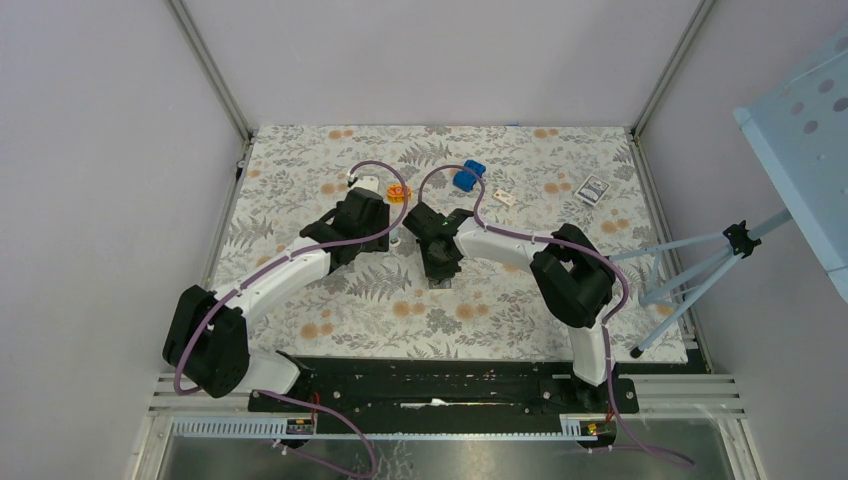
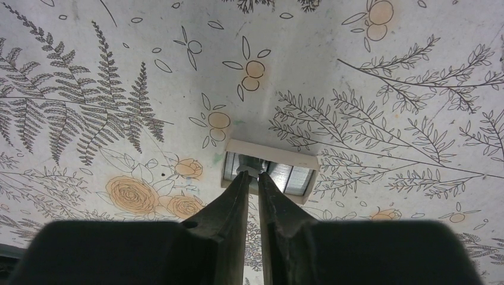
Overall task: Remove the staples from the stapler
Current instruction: Adjust the staple in the staple box.
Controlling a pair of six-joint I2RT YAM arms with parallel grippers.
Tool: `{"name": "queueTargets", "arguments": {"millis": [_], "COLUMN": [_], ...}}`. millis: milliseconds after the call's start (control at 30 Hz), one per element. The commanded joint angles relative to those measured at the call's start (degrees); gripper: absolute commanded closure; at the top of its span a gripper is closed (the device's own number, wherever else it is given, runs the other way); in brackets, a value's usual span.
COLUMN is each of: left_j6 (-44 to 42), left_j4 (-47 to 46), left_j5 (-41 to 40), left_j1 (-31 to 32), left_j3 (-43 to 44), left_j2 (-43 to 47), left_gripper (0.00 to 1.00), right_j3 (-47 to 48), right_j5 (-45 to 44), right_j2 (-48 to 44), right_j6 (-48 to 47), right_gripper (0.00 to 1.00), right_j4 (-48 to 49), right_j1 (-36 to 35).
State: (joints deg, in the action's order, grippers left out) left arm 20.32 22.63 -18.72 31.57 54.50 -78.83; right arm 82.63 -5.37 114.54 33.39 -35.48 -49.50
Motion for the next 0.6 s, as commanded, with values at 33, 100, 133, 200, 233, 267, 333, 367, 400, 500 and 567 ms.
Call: {"name": "queueTargets", "arguments": {"millis": [33, 100, 133, 200, 233, 267, 333, 367, 400, 500, 567], "left_j6": [-0.8, -0.7, -0.7, -0.7, -0.8, -0.7, -0.7, -0.7, -0.7, -0.7, -0.7], "left_j4": [-2.0, -2.0, -2.0, -2.0, -2.0, -2.0, -2.0, -2.0, -2.0, -2.0, -2.0], "left_j5": [-1.1, -1.1, -1.1, -1.1, -1.1, -1.1, -1.1, -1.0, -1.1, -1.1, -1.1], "left_j1": [0.2, 0.2, 0.2, 0.2, 0.2, 0.2, 0.3, 0.2, 0.3, 0.3, 0.3], "left_j3": [0.8, 0.8, 0.8, 0.8, 0.8, 0.8, 0.8, 0.8, 0.8, 0.8, 0.8], "left_j2": [1.9, 1.9, 1.9, 1.9, 1.9, 1.9, 1.9, 2.0, 2.0, 1.9, 1.9], "left_gripper": [0.34, 0.34, 0.34, 0.34, 0.34, 0.34, 0.34, 0.34, 0.34, 0.34, 0.34], "right_j3": [0.3, 0.3, 0.3, 0.4, 0.4, 0.4, 0.4, 0.4, 0.5, 0.5, 0.5], "right_j5": [-1.0, -0.9, -1.0, -1.0, -1.0, -1.0, -0.9, -0.9, -0.9, -0.7, -0.7], "right_j2": [-1.1, -1.4, -1.6, -1.9, -2.0, -2.2, -2.4, -2.4, -2.5, -2.9, -3.1], "right_j6": [-0.2, -0.2, -0.2, -0.2, -0.2, -0.3, -0.2, -0.2, -0.2, -0.2, -0.2], "right_gripper": [0.84, 0.86, 0.87, 0.89, 0.90, 0.91, 0.93, 0.94, 0.95, 0.97, 0.99], "right_j4": [-0.2, -0.1, 0.0, 0.1, 0.1, 0.1, 0.3, 0.3, 0.3, 0.7, 0.8], "right_j1": [-0.3, -0.3, -0.3, -0.3, -0.3, -0.3, -0.3, -0.3, -0.3, -0.3, -0.3]}}
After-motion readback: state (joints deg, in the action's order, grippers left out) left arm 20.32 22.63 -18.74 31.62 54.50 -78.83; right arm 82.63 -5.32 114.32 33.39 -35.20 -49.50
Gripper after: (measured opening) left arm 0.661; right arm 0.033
